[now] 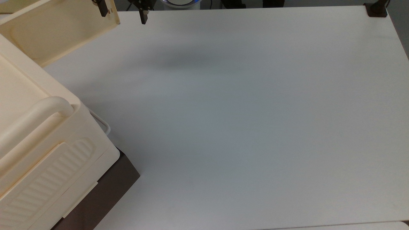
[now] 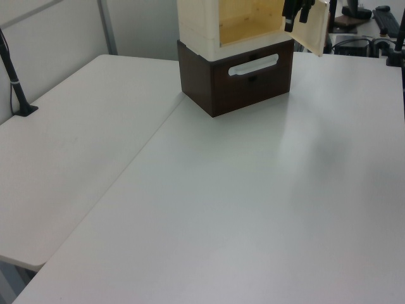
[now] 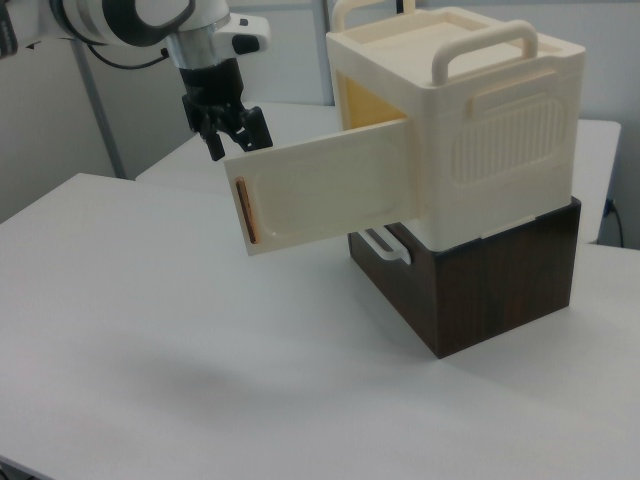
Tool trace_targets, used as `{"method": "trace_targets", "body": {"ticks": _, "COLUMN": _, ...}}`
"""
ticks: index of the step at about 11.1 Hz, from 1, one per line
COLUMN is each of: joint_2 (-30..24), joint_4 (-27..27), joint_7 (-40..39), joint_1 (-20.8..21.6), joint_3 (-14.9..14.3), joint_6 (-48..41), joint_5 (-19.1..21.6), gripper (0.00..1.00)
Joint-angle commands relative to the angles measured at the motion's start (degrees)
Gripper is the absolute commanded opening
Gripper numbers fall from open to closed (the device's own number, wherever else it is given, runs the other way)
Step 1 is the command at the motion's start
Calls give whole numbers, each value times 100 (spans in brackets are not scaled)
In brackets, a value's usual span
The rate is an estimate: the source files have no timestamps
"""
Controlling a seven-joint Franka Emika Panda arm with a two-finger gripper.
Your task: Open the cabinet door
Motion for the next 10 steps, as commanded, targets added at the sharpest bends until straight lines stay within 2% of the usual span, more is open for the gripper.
{"method": "trace_targets", "body": {"ticks": 1, "joint_2": -294, "joint_4": -560, "joint_7": 429, "joint_1": 96, "joint_3": 362, "joint_6": 61, "joint_5": 202, "gripper": 100}}
{"method": "trace_targets", "body": {"ticks": 3, "joint_2": -383, "joint_4": -868, "joint_7": 429, "joint_1": 96, "joint_3": 662, "joint_6": 61, "joint_5": 150, "gripper": 100}}
{"method": "trace_targets", "body": {"ticks": 4, "joint_2": -392, "joint_4": -948, "joint_7": 429, "joint_1": 105, "joint_3": 698, "joint_6": 52, "joint_5": 132, "gripper": 100}}
{"method": "trace_targets", "body": {"ticks": 6, "joint_2": -435, "joint_4": -949, "joint_7": 421, "joint_1": 289, "joint_3": 672, "joint_6": 43, "joint_5": -182, "gripper": 100}}
{"method": "trace_targets", "body": {"ticks": 10, "joint_2": -489, "joint_4": -992, "joint_7": 359, "joint_1": 413, "joint_3": 637, "joint_6": -71, "joint_5": -237, "gripper": 100}}
